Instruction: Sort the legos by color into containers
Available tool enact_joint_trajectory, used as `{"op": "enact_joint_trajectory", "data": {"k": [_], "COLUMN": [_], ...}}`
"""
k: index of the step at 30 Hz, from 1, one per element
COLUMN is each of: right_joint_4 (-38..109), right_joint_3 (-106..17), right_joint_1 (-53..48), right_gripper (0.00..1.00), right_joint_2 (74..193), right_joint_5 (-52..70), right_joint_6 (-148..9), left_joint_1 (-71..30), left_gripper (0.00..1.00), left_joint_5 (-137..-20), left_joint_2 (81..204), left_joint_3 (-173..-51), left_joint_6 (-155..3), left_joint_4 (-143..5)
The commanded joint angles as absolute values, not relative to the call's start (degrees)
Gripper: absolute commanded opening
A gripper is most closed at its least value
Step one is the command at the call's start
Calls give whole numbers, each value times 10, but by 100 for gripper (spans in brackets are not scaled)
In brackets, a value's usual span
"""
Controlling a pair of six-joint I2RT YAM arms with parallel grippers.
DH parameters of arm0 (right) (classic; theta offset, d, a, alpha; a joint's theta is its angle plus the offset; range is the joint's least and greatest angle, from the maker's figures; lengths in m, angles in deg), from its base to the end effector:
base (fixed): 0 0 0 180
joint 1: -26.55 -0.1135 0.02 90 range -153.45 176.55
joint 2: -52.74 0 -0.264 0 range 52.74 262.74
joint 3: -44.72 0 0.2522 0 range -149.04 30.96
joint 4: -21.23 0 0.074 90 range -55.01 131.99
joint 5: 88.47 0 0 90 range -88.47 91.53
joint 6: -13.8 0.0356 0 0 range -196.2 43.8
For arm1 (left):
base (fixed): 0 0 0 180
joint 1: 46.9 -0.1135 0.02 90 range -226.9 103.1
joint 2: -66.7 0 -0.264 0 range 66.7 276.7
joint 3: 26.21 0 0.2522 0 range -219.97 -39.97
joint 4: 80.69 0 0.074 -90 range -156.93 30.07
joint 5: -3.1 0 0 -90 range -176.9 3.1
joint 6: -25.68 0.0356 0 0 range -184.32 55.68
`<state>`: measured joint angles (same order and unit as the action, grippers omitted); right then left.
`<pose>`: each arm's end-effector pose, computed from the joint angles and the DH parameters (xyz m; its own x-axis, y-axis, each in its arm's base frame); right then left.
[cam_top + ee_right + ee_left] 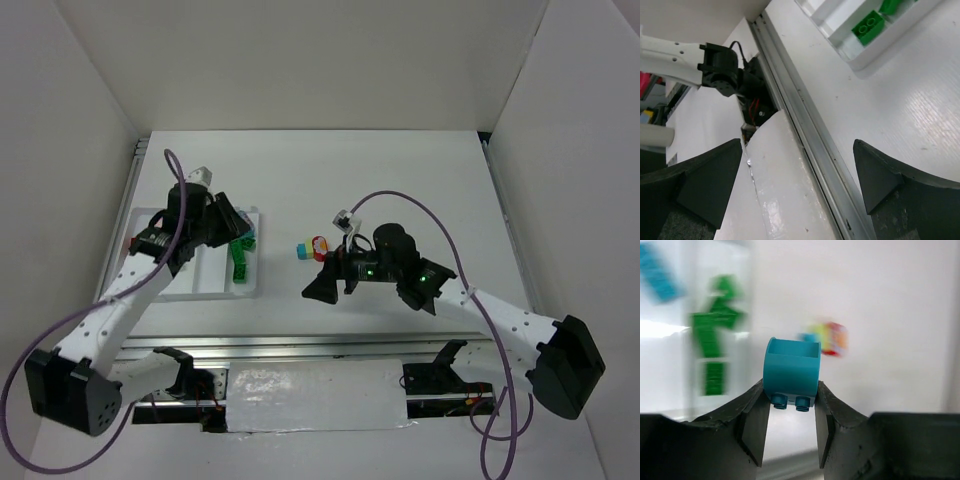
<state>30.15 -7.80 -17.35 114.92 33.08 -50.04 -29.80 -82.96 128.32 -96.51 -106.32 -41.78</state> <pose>0.1631 0.1828 0.2714 -0.6241 -0.0792 -0.7773 -0.7499 0.3399 0.5675 0.2272 -0.0725 0.3287 -0.5919 -0.5163 -0.6189 -0.0618 0.7947 -0.6038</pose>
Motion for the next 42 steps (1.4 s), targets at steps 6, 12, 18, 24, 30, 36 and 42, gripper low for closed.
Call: {"op": "enact_joint_trajectory", "data": {"k": [6,12,18,24,30,36,42], "right_joint_4": [346,369,370,372,359,352,403], "right_joint_3": [-64,-54,-41,-42,-42,-49,-96], "right_joint_1": [-173,-173,-173,-173,-174,-173,-175], "right_gripper": [100,100,100,100,100,100,100], "right_joint_2": [1096,1083,1075,1080,1099,1115,1175], "right_joint_5": [272,273,271,271,276,279,149], "right_joint_6": [-512,-523,-527,-533,-527,-524,-483], "left_joint_1": [-356,-372,-393,-394,-394,-396,-395], "left_gripper": [0,0,12,35,50,76,92], "left_joint_5": [-1110,-1116,-1098,-1055,-1040,-1052,-1040], "left_joint_2": [1417,1482,1530,1541,1529,1544,1509], "left_joint_3": [-968,-981,-981,-975,-971,-987,-1000], "left_joint_6": [-1130,-1142,-1135,-1124,-1114,-1120,-1120], "left_joint_4": [-293,-301,-327,-361,-376,-353,-334]}}
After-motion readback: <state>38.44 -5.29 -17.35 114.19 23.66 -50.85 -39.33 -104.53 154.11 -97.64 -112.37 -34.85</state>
